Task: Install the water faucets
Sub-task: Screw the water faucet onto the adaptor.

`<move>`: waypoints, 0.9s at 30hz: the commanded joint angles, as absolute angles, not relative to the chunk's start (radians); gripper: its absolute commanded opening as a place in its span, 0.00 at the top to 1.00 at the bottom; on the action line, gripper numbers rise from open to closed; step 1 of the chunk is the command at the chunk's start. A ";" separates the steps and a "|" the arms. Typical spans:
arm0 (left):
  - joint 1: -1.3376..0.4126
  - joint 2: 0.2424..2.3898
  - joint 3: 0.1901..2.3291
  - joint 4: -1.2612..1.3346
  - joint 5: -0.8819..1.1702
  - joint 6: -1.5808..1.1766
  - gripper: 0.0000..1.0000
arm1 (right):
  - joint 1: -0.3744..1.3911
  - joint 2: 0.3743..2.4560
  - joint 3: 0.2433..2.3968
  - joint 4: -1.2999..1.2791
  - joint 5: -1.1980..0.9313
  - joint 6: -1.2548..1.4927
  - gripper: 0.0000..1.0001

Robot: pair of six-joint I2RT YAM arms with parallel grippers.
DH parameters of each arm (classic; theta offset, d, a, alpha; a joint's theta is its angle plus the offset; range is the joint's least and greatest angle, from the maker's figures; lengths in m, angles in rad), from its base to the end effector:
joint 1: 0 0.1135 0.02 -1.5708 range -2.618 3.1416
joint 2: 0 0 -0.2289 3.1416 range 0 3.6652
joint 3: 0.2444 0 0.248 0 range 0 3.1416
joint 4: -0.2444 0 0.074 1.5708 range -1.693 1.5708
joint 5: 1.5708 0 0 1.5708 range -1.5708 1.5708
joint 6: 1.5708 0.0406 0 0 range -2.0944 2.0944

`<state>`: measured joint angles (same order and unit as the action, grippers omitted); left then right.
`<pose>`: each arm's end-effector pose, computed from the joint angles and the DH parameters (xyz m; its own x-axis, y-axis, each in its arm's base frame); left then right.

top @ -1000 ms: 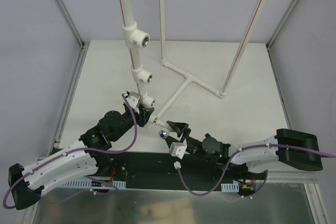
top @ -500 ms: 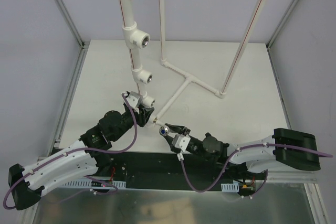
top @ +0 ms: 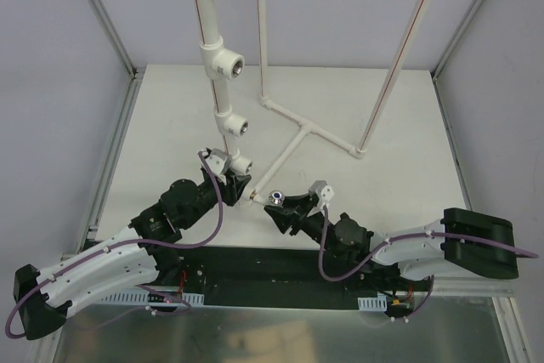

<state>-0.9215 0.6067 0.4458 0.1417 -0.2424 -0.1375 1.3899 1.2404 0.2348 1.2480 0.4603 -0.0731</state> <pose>0.1241 -0.1474 0.2625 -0.0976 -0.0915 -0.9910 0.6206 0.7729 -0.1325 0.0596 0.2254 0.1854 0.1018 0.1927 -0.9760 -0.7984 0.6011 0.0354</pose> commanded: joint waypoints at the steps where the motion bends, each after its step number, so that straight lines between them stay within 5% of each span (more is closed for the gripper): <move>1: -0.917 0.612 0.449 0.150 -0.206 -0.311 1.00 | 1.358 1.218 0.198 1.308 0.537 0.370 1.00; 13: -0.919 0.618 0.459 0.143 -0.203 -0.318 1.00 | 1.324 1.284 0.129 1.131 0.540 1.326 1.00; 24: -0.917 0.627 0.471 0.137 -0.196 -0.321 1.00 | 1.307 1.479 0.181 1.092 0.353 1.821 1.00; 27: -0.917 0.630 0.472 0.135 -0.201 -0.321 1.00 | 1.302 1.583 0.173 1.240 0.321 1.842 0.82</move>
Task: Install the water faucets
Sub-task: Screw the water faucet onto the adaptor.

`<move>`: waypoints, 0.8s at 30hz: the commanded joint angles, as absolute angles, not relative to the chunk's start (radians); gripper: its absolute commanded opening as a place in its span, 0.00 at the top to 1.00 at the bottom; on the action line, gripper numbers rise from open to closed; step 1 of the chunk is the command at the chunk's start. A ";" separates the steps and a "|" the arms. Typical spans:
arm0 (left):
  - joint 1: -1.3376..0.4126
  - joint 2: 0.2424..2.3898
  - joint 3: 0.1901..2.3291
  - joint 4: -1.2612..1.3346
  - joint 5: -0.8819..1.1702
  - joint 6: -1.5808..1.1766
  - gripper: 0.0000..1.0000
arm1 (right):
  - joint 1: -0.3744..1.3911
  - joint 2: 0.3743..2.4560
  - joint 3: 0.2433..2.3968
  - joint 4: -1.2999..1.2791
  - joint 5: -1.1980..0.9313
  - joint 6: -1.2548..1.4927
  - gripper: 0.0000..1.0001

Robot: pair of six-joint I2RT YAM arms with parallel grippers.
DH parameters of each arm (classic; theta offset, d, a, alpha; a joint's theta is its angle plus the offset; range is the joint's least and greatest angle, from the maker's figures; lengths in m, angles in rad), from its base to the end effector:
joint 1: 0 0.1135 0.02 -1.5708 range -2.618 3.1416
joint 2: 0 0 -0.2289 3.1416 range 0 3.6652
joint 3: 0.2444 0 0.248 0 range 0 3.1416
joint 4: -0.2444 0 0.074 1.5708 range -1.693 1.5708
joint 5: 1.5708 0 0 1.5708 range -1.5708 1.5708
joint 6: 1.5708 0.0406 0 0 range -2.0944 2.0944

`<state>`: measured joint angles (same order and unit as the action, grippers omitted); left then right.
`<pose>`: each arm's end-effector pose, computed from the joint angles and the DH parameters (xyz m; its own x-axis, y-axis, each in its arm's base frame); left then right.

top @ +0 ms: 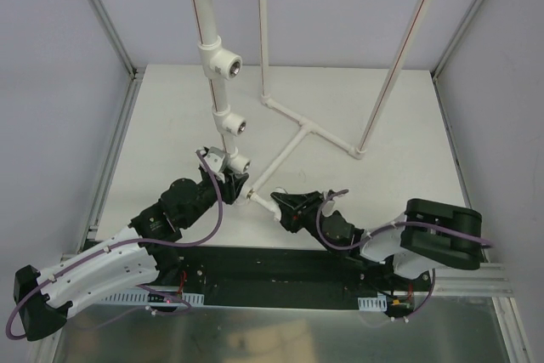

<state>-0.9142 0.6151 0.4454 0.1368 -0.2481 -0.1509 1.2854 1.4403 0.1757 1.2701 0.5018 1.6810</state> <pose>0.1261 -0.1473 0.2604 -0.1127 -0.0924 -0.9893 0.6080 0.7811 -0.1423 0.0834 0.2148 0.1297 -0.7017 0.7035 0.1126 0.0761 -0.0832 0.9936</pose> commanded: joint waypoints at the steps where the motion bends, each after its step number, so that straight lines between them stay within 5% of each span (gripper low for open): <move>1: -0.919 0.629 0.471 0.135 -0.201 -0.322 1.00 | 1.301 1.613 0.166 1.312 0.316 1.844 0.74; 6: -0.919 0.626 0.466 0.133 -0.201 -0.322 1.00 | 1.299 1.799 0.129 1.525 0.302 1.913 0.52; 13: -0.919 0.612 0.466 0.120 -0.215 -0.311 1.00 | 1.301 1.729 0.057 1.523 0.382 1.807 0.21; 24: -0.917 0.614 0.466 0.109 -0.219 -0.310 1.00 | 1.301 1.655 -0.083 1.523 0.471 1.735 0.12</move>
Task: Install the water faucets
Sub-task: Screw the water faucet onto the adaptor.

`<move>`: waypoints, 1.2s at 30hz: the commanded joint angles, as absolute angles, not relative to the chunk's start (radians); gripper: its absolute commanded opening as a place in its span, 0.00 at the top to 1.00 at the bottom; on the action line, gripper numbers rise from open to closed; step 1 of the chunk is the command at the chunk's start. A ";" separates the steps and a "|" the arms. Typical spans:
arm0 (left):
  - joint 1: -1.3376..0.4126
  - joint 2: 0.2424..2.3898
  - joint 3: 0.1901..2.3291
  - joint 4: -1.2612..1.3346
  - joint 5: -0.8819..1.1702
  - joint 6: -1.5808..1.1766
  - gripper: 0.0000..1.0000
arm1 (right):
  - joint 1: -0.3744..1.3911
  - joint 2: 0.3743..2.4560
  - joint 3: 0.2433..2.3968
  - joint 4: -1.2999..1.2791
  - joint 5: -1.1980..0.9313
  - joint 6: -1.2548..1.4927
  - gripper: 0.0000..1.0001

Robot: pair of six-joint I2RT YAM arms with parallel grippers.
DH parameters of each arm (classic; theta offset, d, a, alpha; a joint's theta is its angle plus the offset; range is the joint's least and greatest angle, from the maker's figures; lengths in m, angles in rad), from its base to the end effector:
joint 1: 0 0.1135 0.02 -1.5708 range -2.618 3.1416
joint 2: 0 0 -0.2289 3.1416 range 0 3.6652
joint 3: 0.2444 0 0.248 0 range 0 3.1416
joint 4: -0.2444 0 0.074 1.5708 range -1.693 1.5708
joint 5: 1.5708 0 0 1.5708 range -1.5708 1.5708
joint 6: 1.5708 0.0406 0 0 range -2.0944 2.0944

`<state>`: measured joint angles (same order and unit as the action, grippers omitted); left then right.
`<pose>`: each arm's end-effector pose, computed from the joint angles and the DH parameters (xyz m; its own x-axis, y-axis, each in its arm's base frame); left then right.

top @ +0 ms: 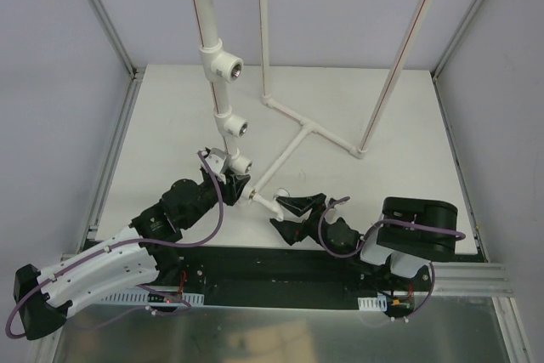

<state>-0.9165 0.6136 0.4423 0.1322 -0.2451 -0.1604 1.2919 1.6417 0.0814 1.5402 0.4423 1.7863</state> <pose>0.1256 -0.1475 0.2590 -0.1228 -0.0944 -0.9879 0.6104 0.7777 -0.1502 0.0744 0.1965 0.0996 -0.7325 0.6491 0.2054 0.1660 -0.1223 0.9785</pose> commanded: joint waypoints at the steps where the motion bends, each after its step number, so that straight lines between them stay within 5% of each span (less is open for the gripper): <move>1: -0.917 0.614 0.468 0.104 -0.219 -0.310 1.00 | 1.301 1.648 -0.089 1.523 0.479 1.726 0.12; 12: -0.919 0.591 0.479 0.072 -0.230 -0.310 1.00 | 1.301 1.381 -0.126 1.403 0.544 1.504 0.06; 15: -0.917 0.592 0.480 0.071 -0.230 -0.311 1.00 | 1.301 1.075 -0.100 1.009 0.575 1.477 0.04; 19: -0.917 0.589 0.479 0.064 -0.230 -0.316 1.00 | 1.307 0.601 0.159 0.006 0.687 1.366 0.01; 24: -0.917 0.595 0.469 0.077 -0.232 -0.325 1.00 | 1.305 0.221 0.175 -0.265 0.893 1.056 0.01; 36: -0.917 0.637 0.497 0.074 -0.227 -0.321 1.00 | 1.339 0.535 0.479 -0.230 0.876 0.013 0.01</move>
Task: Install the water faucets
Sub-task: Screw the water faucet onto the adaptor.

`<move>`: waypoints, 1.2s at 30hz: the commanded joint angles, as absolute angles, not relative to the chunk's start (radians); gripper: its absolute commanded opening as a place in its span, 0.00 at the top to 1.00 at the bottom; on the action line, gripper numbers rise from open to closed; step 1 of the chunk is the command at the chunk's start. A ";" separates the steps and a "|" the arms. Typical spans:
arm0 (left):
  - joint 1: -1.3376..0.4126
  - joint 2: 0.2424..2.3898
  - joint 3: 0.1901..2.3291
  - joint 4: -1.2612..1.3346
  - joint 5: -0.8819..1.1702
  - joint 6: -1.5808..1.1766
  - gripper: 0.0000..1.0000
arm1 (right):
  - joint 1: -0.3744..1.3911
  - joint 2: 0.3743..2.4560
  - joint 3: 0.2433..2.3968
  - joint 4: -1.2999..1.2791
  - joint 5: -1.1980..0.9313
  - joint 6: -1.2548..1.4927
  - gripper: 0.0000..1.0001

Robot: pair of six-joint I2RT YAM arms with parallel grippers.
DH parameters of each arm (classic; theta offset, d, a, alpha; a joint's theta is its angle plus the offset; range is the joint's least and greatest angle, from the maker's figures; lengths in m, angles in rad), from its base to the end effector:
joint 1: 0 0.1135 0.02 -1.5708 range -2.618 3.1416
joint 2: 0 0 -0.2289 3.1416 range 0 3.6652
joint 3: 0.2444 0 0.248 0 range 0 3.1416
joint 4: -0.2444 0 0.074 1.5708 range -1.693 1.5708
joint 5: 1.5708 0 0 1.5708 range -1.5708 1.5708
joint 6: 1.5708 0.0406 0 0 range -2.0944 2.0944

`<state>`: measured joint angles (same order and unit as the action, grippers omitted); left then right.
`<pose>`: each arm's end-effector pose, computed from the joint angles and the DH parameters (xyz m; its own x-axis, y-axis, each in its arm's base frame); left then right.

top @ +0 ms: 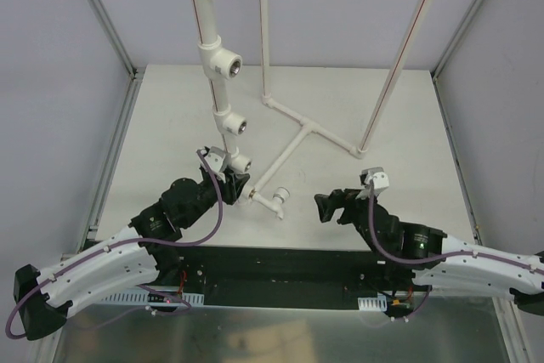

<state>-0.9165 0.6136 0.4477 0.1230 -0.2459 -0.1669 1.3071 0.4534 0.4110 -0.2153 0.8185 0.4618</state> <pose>0.1255 -0.1474 0.2599 -0.1290 -0.0966 -0.9869 0.6086 0.7780 -0.1557 0.0692 0.1425 0.2376 -0.2714 0.1628 -0.9486 -0.3962 0.8793 0.2643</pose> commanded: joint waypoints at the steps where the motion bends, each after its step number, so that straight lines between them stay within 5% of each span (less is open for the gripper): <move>1: -0.917 0.635 0.497 0.074 -0.227 -0.321 1.00 | 1.348 0.540 0.474 -0.212 0.882 -0.050 0.01; 11: -0.917 0.632 0.494 0.075 -0.232 -0.319 1.00 | 1.411 0.328 0.358 -0.046 0.535 -0.388 0.01; 16: -0.919 0.644 0.494 0.086 -0.226 -0.325 1.00 | 1.477 0.431 0.307 0.110 0.321 -0.553 0.02; 28: -0.917 0.614 0.477 0.089 -0.226 -0.337 1.00 | 1.592 0.799 0.147 0.949 0.518 -1.001 0.01; 36: -0.919 0.629 0.466 0.118 -0.213 -0.351 1.00 | 1.519 0.933 0.189 1.012 0.433 -0.991 0.02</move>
